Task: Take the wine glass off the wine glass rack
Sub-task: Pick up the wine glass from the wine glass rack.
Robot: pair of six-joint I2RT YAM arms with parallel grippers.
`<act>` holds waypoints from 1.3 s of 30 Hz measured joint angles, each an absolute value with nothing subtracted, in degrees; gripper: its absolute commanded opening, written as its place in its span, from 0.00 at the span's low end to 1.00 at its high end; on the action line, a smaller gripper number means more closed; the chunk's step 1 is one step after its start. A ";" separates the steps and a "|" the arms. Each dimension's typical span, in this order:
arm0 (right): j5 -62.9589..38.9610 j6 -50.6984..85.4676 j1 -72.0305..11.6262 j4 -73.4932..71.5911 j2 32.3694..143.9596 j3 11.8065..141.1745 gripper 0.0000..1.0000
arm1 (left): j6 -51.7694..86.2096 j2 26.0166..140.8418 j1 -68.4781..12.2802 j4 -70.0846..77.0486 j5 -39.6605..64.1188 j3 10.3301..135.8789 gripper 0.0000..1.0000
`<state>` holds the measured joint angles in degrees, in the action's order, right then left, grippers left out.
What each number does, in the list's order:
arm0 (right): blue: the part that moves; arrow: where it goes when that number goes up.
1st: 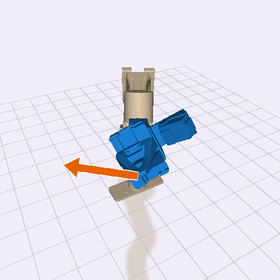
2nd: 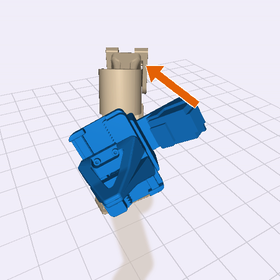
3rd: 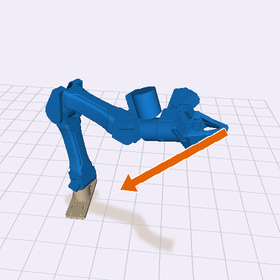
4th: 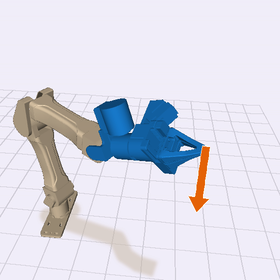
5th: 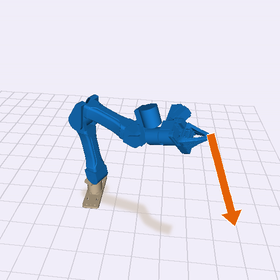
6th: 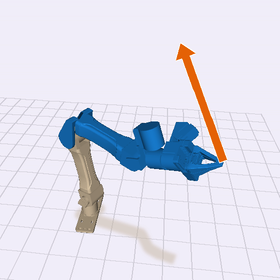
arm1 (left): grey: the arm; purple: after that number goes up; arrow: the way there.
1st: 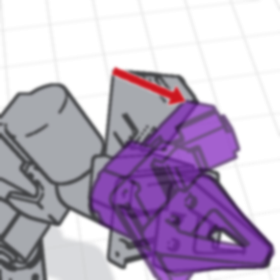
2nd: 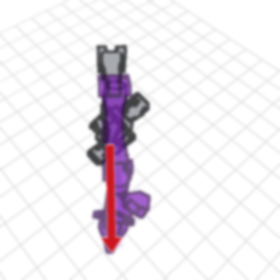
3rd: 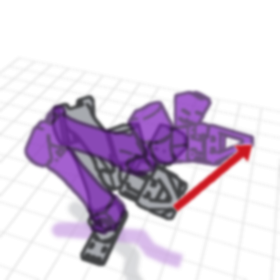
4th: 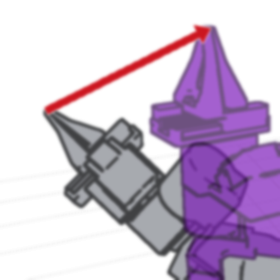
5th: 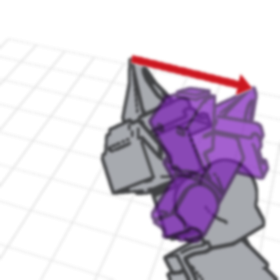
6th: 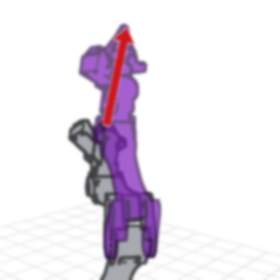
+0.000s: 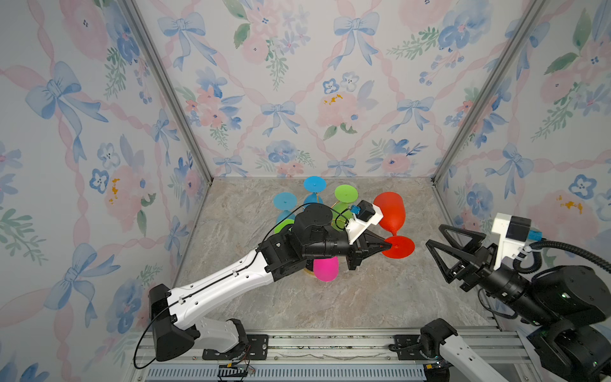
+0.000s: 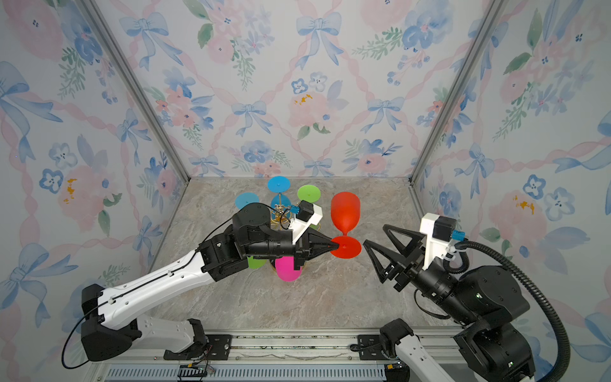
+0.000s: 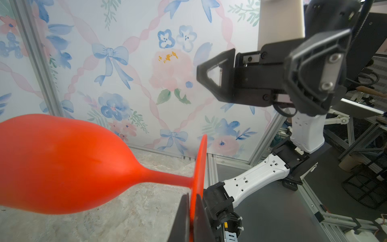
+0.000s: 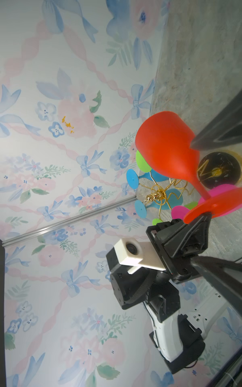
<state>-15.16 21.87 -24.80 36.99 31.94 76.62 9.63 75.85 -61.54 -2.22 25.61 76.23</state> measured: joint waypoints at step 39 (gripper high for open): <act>-10.37 39.77 -21.10 68.20 57.30 103.98 0.80 | -35.09 80.55 -85.93 0.12 -37.47 63.88 0.00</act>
